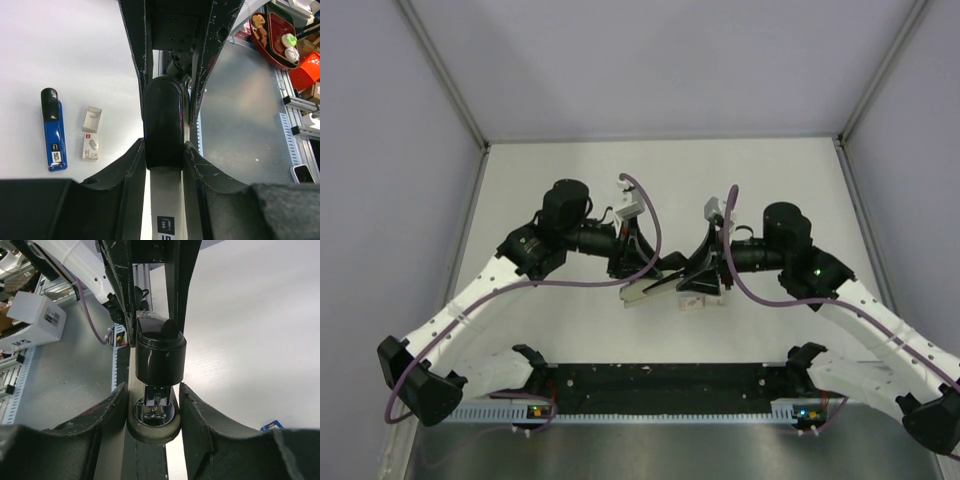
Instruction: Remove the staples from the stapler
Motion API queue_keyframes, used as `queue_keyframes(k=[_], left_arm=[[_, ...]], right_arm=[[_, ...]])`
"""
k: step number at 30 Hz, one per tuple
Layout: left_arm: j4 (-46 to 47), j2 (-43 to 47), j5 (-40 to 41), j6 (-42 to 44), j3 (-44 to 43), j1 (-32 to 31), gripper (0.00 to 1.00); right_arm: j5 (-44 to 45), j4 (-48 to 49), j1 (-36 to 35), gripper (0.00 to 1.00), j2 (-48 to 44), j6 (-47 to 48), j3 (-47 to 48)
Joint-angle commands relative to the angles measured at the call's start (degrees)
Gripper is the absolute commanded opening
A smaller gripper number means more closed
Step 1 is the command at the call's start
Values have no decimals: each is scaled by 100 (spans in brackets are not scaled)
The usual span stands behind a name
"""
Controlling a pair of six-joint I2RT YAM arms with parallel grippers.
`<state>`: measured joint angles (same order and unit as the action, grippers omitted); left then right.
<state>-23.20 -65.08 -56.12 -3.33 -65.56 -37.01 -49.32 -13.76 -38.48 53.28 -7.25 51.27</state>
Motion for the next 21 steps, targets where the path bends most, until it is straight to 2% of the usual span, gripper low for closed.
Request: queue_keyframes(k=[1, 4, 11, 18, 21], left_arm=[[1105, 434, 47, -509, 95, 1, 0], [1843, 654, 443, -914, 342, 1, 0], [3039, 839, 1119, -1485, 693, -7, 0], [4647, 1243, 2788, -2031, 1712, 1, 0], [5210, 1366, 3264, -2162, 2029, 1, 0]], right_arm=[[-52, 435, -107, 11, -212, -215, -239], [63, 637, -116, 0, -344, -391, -468], [537, 1322, -116, 0, -564, -1049, -1004], [1152, 3420, -133, 0, -432, -2727, -1944], [1345, 3836, -221, 0, -362, -3001, -2129]])
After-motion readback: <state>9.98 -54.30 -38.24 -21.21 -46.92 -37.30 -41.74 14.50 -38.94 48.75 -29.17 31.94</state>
